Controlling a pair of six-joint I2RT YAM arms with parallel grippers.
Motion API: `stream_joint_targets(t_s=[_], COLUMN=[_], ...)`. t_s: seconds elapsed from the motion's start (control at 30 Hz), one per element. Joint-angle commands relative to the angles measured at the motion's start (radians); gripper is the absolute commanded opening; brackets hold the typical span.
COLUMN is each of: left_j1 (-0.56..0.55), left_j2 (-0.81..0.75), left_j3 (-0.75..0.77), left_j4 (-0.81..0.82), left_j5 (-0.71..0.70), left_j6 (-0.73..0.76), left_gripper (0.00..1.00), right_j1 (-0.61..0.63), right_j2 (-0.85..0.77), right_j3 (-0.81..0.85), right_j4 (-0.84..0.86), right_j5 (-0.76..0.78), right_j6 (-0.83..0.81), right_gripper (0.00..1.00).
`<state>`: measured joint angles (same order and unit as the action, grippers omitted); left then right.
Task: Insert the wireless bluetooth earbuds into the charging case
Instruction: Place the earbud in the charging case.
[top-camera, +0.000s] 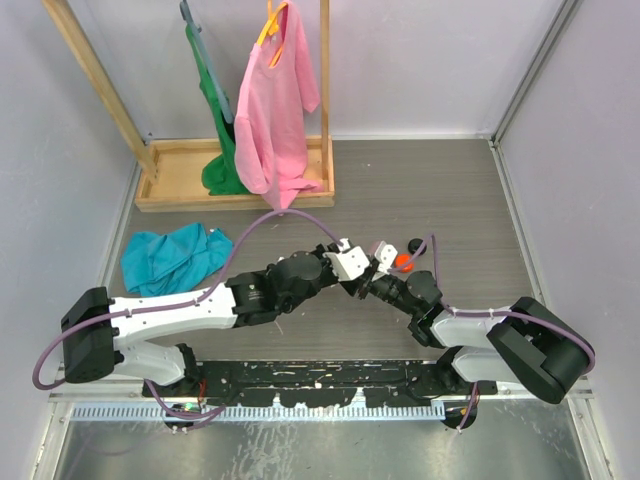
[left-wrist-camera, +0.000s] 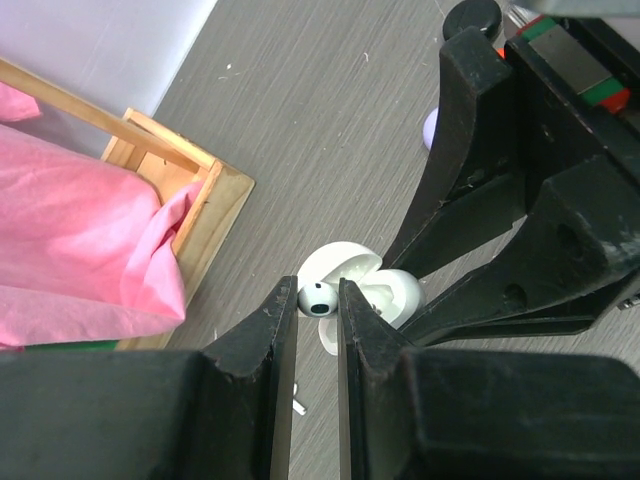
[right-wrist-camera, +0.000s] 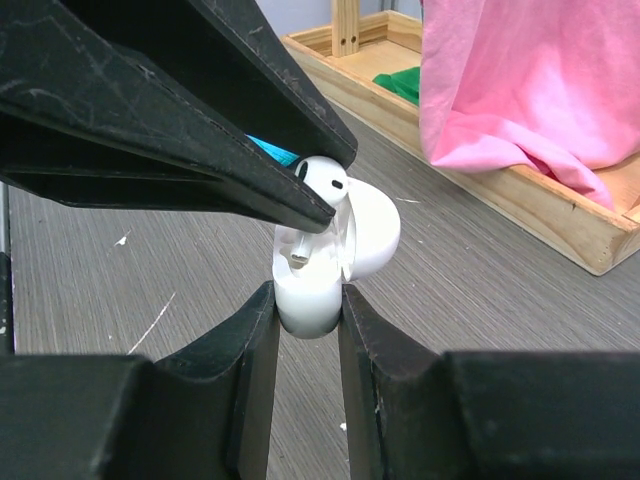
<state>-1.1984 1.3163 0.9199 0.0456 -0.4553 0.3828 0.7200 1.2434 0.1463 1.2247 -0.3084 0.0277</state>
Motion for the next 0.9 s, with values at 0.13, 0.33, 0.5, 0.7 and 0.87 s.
stream_joint_targets(t_s=[0.13,0.33,0.5,0.7,0.87], left_j1=[-0.019,-0.039,-0.060,-0.070,-0.075], left_j2=[-0.018,-0.006,0.009,0.001,0.014], left_j3=[0.036,0.034,0.045,0.044,0.036], left_j4=[-0.018,-0.032,-0.054,-0.056,-0.049], left_j5=[-0.019,-0.021,-0.061,-0.045,-0.038], left_j6=[0.043,0.076,0.115,0.104,0.100], left_gripper=[0.11,0.12,0.12,0.14,0.15], right_j1=[0.005,0.005,0.005,0.006,0.005], right_j2=[-0.032,-0.033,-0.037,-0.041,-0.042], right_j3=[0.002,0.002,-0.002,-0.005,-0.006], right_j4=[0.059,0.060,0.059,0.060,0.066], right_j5=[0.012,0.017,0.022,0.032,0.031], right_j6=[-0.014,-0.015,-0.015,-0.015,-0.014], right_gripper=[0.01,0.01,0.01,0.01,0.01])
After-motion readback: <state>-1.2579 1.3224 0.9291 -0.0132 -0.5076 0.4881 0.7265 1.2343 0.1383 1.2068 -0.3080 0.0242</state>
